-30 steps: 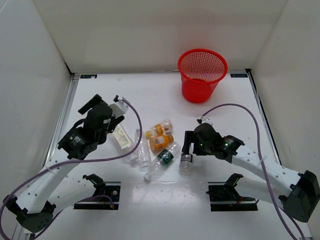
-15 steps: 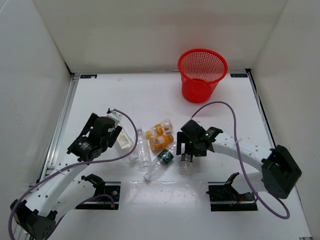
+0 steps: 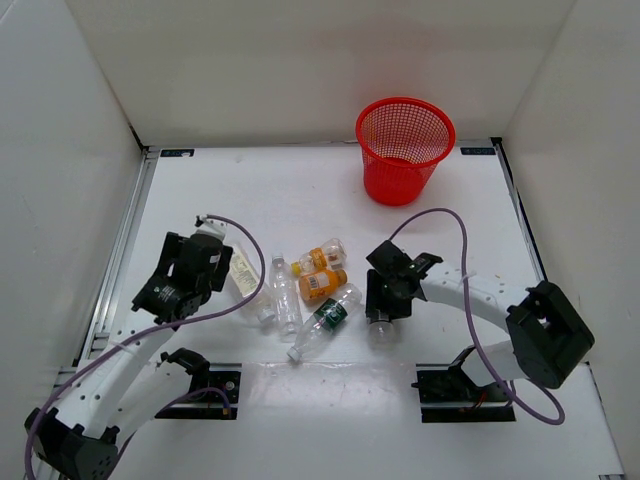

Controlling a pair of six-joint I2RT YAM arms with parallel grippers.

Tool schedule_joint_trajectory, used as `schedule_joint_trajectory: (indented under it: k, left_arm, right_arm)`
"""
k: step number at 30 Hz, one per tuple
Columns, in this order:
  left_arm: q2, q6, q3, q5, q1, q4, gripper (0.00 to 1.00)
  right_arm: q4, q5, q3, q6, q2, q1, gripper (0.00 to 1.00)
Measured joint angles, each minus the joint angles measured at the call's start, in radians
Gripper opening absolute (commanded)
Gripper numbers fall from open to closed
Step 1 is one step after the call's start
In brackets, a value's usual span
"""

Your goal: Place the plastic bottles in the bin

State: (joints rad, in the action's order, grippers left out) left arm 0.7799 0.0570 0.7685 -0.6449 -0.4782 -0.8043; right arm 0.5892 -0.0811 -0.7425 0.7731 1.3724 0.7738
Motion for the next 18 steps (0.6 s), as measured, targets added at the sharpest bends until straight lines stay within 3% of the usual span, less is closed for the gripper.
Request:
schedule_joint_trajectory:
  k: [1,4,7,11,14,18]
  left_arm:
    - [0.002,-0.002,0.0,0.007,0.003,-0.003,1.0]
    - [0.005,-0.002,0.0,0.039,0.011,-0.008,1.0]
    - [0.009,-0.002,0.0,0.072,0.016,-0.019,1.0]
    - [0.02,-0.001,0.001,0.108,0.023,-0.03,1.0]
    - [0.037,0.004,0.009,0.14,0.034,-0.037,1.0]
    - [0.073,0.006,0.045,0.175,0.046,-0.041,1.0]
  right_arm:
    - [-0.003,0.005,0.0,-0.006,0.005,-0.001,0.39]
    - [-0.006,0.01,-0.013,-0.021,0.022,-0.006,0.19]
    - [0.009,-0.009,-0.034,-0.034,0.019,-0.014,0.12]
    - [0.103,-0.104,-0.147,-0.079,-0.058,-0.02,0.12]
    - [0.132,-0.208,-0.362,-0.163,-0.124,-0.02,0.12]
    - [0.03,-0.332,-0.671,-0.347,-0.135,-0.034,0.12]
